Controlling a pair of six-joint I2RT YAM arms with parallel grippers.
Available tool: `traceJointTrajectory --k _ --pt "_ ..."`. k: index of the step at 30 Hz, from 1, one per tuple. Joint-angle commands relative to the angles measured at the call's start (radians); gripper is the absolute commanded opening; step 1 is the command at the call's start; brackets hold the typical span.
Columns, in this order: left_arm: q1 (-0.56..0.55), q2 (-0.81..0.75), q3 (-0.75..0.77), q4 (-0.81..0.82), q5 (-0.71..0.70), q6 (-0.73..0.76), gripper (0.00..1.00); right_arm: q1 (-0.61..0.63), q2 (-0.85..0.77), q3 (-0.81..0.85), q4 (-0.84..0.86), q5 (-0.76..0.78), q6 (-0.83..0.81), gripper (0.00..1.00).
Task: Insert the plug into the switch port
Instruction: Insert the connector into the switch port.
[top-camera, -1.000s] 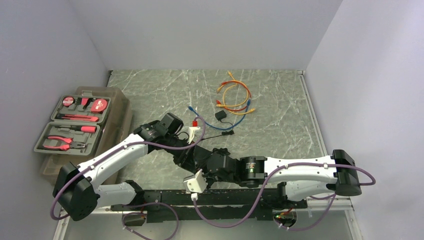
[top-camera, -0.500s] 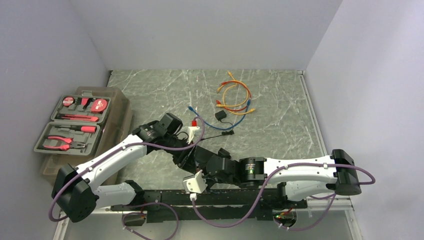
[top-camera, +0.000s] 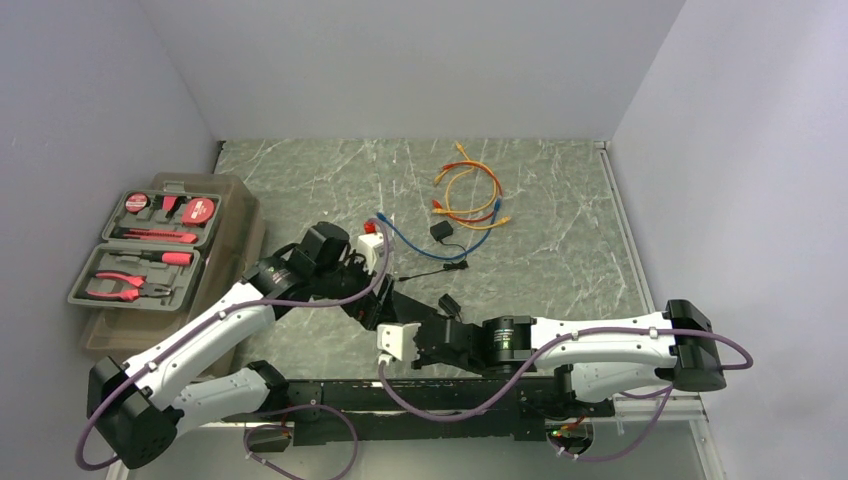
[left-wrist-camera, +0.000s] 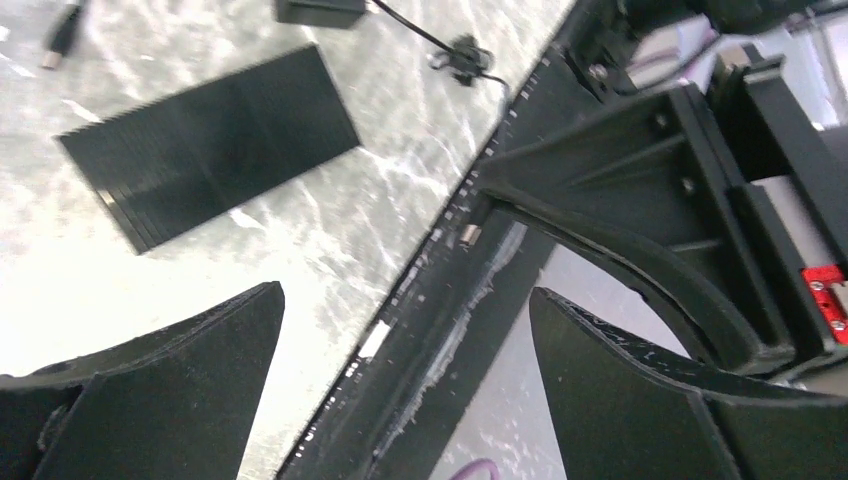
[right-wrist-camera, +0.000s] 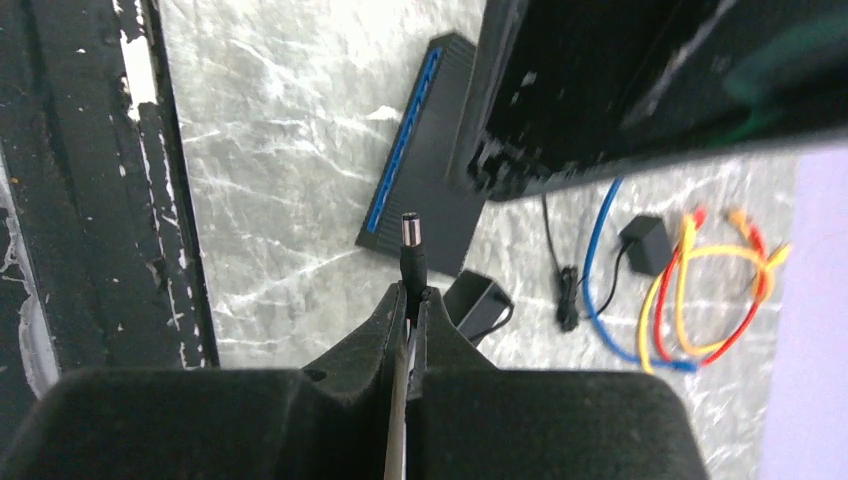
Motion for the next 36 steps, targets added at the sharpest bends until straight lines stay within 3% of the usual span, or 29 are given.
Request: traceJointTrajectory --k 1,9,14,16,25,36 --pt "0.011 -0.020 -0.016 0.089 -0.194 -0.080 0.99 -0.023 -0.001 0.026 -0.095 0.102 0.261 0.00" --pt "0.039 0.014 -0.075 0.180 -0.352 -0.169 0.99 -0.092 0.032 0.014 -0.177 0.025 0.505 0.00" --pt "0.075 0.041 -0.126 0.284 -0.347 -0.209 0.99 -0.152 0.080 0.051 -0.215 -0.009 0.567 0.00" --pt "0.096 0.057 -0.144 0.320 -0.332 -0.225 0.99 -0.229 0.103 0.064 -0.217 -0.073 0.603 0.00" --pt "0.133 0.134 -0.214 0.460 -0.272 -0.292 0.98 -0.313 0.122 -0.029 -0.073 -0.200 0.713 0.00" --pt "0.146 0.191 -0.268 0.526 -0.271 -0.304 0.94 -0.314 0.143 -0.178 0.093 -0.185 0.833 0.00"
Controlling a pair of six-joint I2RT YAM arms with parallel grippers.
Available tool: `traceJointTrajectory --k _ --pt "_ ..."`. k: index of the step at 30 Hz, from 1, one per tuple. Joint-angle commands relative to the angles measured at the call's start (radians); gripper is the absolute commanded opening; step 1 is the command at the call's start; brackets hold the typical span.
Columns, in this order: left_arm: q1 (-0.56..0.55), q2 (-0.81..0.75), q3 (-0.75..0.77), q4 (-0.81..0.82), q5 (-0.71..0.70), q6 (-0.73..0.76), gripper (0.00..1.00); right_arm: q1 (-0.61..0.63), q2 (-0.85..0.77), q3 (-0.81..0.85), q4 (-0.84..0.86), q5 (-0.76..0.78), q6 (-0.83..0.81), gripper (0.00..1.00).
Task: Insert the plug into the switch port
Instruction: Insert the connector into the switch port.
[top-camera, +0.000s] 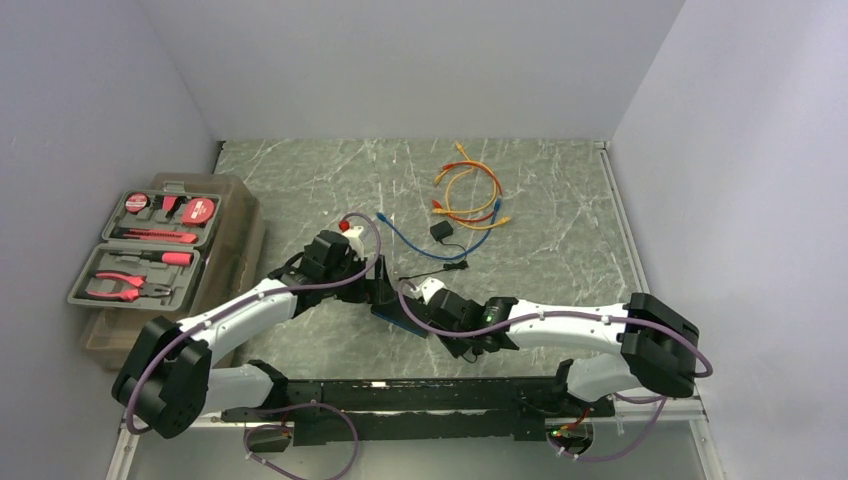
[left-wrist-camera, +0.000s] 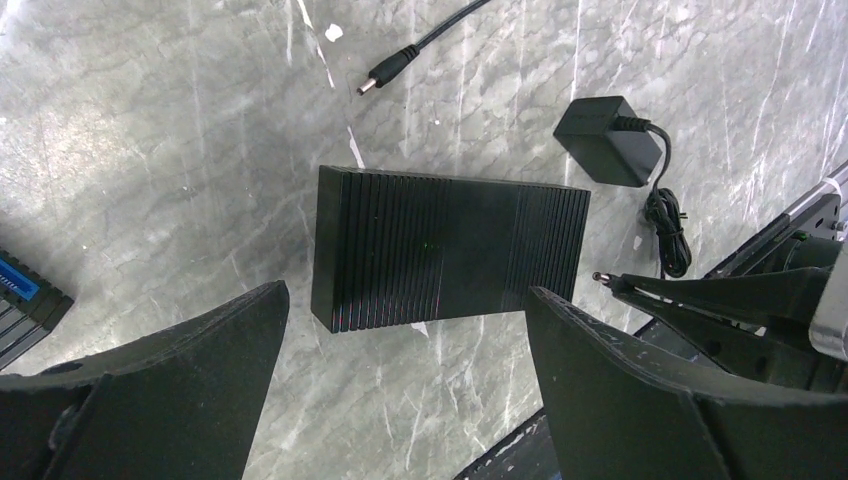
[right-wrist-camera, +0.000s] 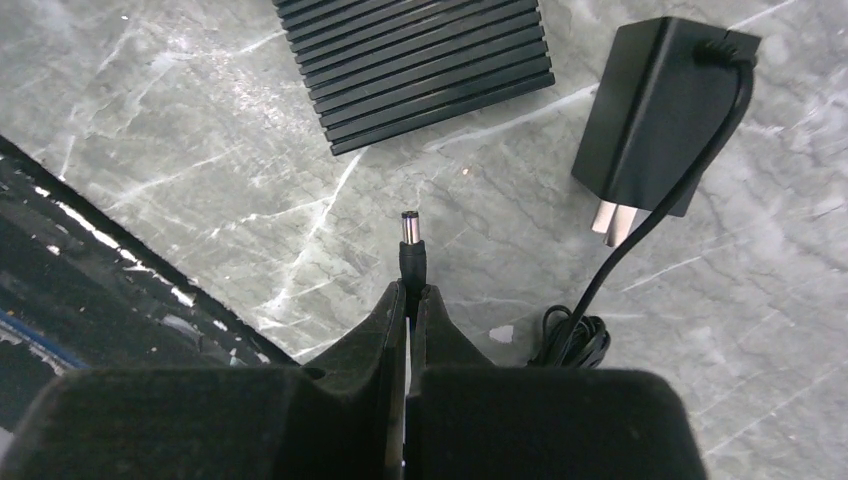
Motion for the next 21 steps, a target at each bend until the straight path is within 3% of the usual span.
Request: traceJointTrajectory --k 1,21 --pt "0.011 0.019 -0.017 0.077 0.029 -0.016 0.94 -0.005 0.005 -0.029 0.126 0.008 0.071 0.00" --pt "0.033 0.119 -0.050 0.157 0.072 -0.014 0.81 -0.016 0.089 -0.008 0.200 0.099 0.021 0.00"
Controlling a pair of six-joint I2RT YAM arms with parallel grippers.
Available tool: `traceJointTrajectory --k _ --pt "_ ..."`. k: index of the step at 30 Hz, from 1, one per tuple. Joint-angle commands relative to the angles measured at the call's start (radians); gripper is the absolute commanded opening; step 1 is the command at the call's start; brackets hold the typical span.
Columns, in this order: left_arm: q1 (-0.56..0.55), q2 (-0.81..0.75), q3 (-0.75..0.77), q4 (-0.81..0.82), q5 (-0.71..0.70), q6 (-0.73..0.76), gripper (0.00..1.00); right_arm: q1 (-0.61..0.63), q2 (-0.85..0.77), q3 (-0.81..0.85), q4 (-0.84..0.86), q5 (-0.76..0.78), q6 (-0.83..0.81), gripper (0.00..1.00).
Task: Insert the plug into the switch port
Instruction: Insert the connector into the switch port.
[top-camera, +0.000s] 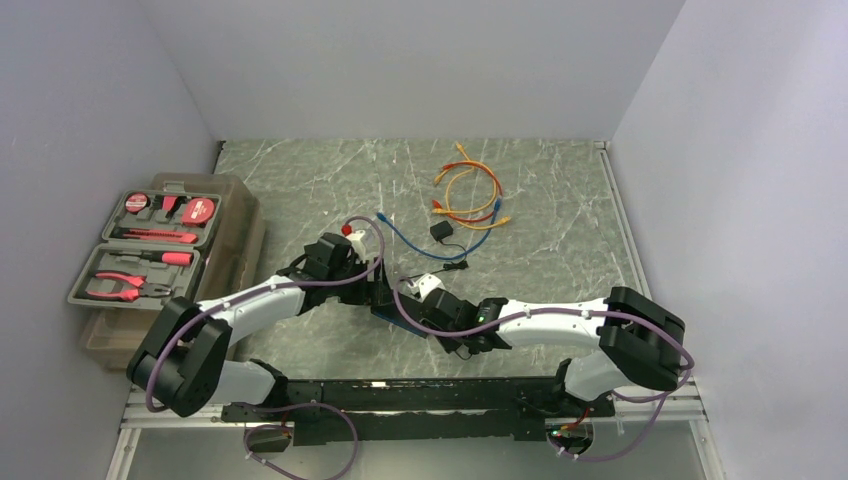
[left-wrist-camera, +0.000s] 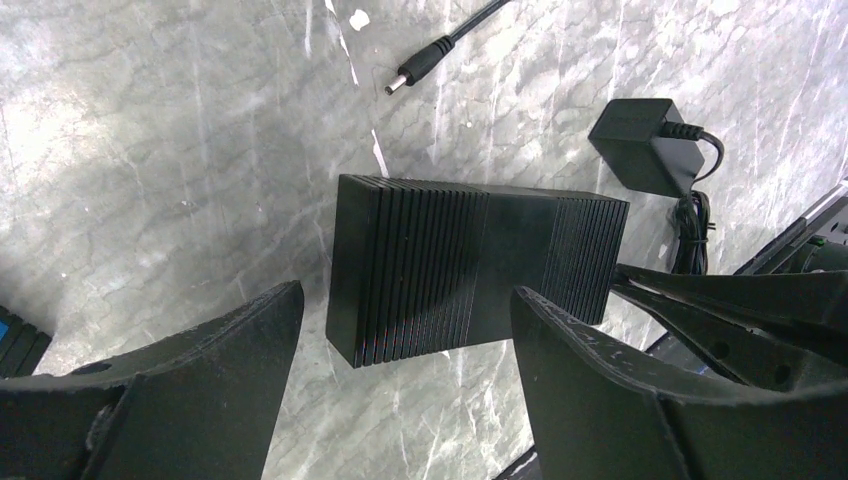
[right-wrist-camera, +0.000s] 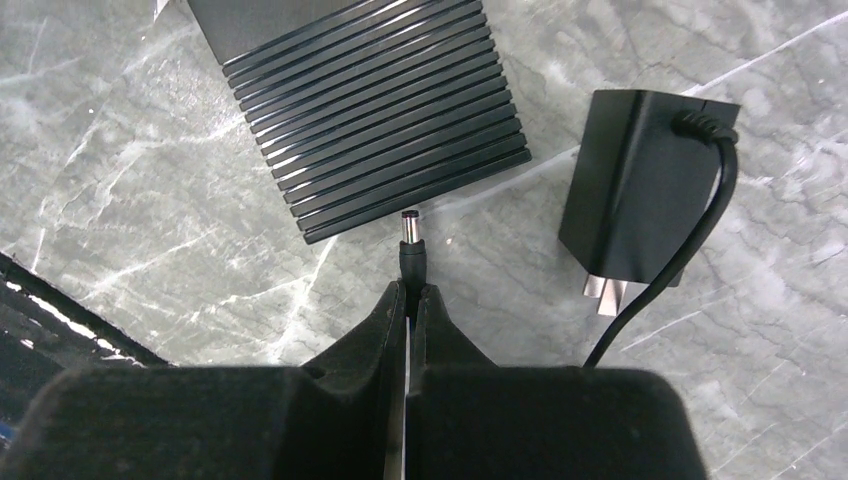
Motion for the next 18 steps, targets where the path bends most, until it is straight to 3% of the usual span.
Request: traceJointTrajectory --k 1,18 --pt "0.007 0.013 -0.012 0.054 0.032 -0.009 0.80 -0.007 -0.002 0.017 0.056 0.050 -0.016 0.00" --pt "0.009 0.040 -0.005 0.055 0.045 -0.003 0.76 -0.004 -0.007 0.014 0.093 0.014 -0.080 0.00"
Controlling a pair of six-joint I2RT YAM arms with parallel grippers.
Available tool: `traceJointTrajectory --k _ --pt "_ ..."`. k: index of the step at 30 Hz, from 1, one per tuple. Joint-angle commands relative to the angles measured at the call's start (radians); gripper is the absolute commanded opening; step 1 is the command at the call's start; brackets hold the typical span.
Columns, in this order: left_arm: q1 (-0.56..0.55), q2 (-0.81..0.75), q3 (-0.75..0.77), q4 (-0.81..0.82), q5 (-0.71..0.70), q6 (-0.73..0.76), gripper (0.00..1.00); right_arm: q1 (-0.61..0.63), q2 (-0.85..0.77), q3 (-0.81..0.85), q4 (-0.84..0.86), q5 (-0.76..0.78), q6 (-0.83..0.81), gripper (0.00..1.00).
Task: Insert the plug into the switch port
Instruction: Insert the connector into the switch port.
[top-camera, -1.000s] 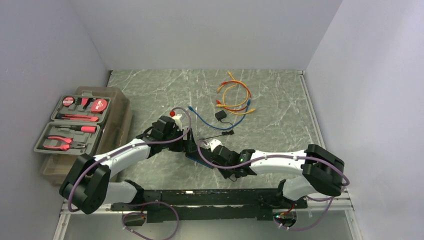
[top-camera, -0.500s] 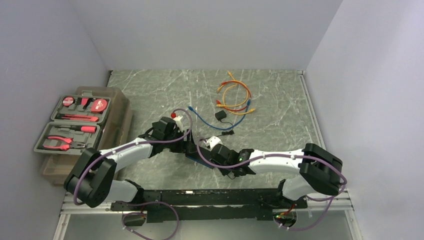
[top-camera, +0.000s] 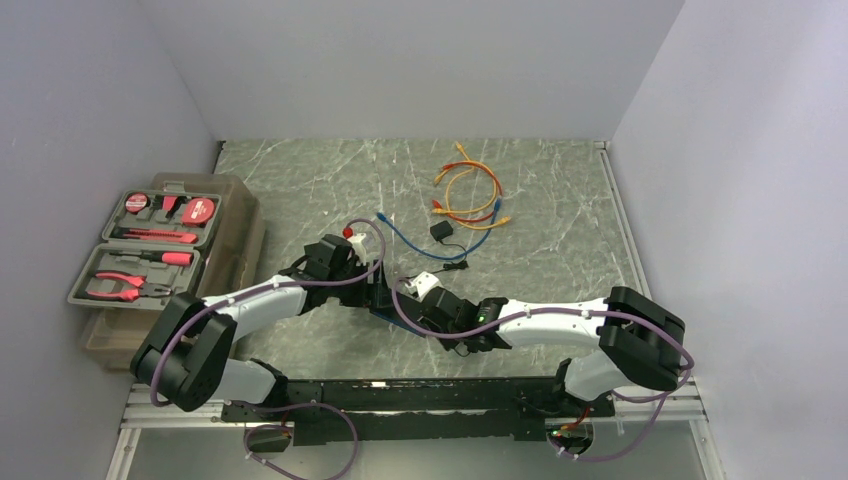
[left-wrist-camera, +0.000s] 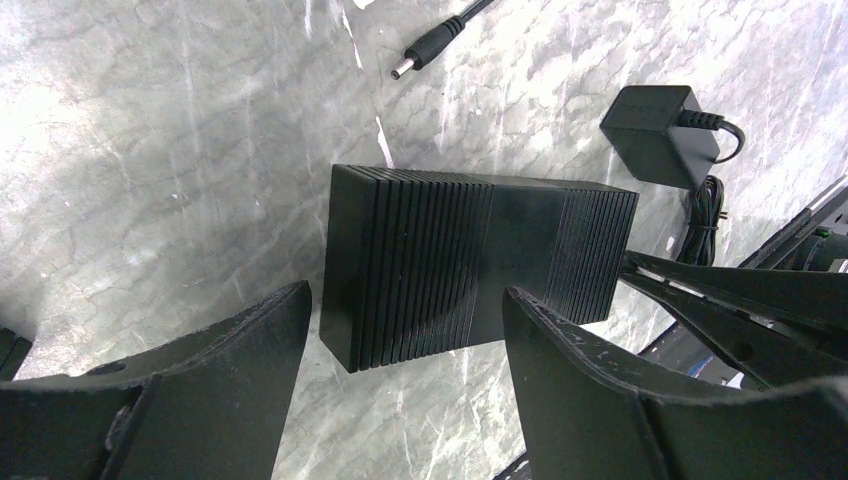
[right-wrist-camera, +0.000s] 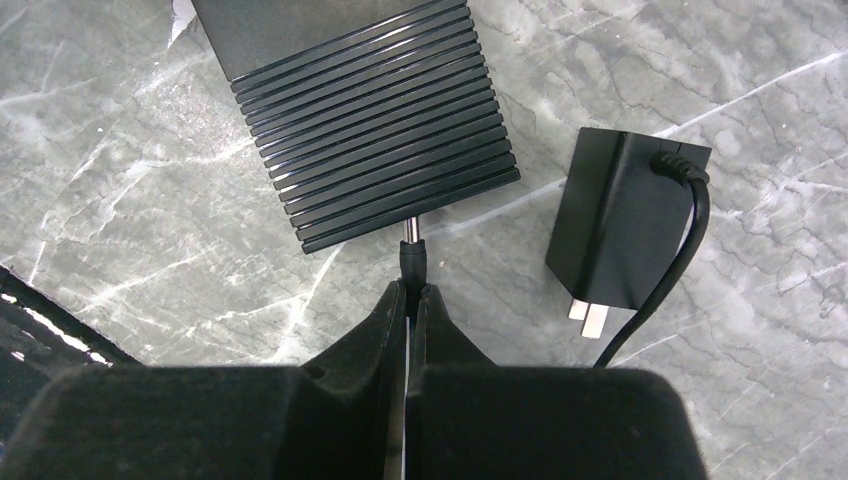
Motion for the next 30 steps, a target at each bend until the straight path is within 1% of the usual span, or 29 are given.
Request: traceJointTrajectory --k 1,12,30 --pt "0.005 0.008 0.006 0.038 0.022 -0.003 0.76 0.002 -0.006 0.016 0.055 -0.009 -0.028 0.00" --pt "0.007 0.014 0.009 0.035 0.019 0.002 0.74 0.013 0.029 0.034 0.045 -0.038 -0.039 0.00" --pt "0.007 0.028 0.006 0.047 0.046 0.003 0.72 0.020 -0.020 0.033 0.043 0.045 -0.060 0.00"
